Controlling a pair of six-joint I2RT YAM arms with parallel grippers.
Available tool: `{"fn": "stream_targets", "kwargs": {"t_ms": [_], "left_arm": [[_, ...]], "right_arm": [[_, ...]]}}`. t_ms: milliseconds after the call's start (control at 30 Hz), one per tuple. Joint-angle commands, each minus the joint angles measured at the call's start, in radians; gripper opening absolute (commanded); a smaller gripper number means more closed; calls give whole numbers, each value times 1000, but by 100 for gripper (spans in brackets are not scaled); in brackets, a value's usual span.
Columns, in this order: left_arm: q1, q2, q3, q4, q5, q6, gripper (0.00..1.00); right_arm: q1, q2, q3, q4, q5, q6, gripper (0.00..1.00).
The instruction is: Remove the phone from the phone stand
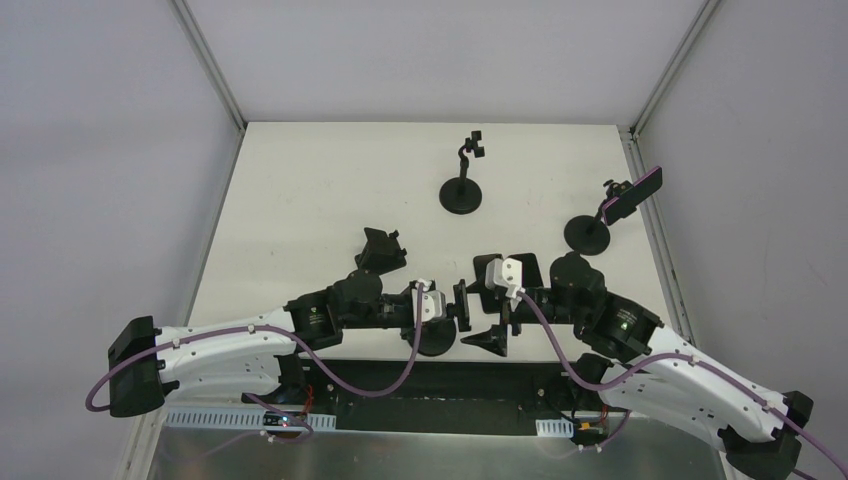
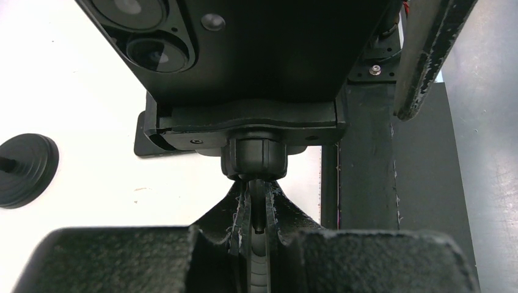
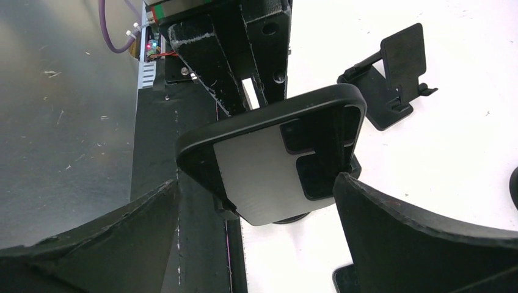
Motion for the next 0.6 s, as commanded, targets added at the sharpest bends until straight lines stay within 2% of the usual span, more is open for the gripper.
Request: {"fn": "stream_targets", "kwargs": {"t_ms": [0, 167, 400, 567], "left_arm": [[-8, 12, 20, 8, 105, 19, 0], [-9, 21, 22, 9, 133, 23, 0], [-9, 4, 10, 9, 135, 30, 0], [-8, -5, 8, 8, 150, 34, 0]], "right_arm": [[2, 10, 55, 110, -69, 29, 99], [3, -3, 64, 119, -88, 17, 99], [3, -14, 117, 4, -59, -55, 99], [3, -24, 116, -5, -58, -74, 99]]}}
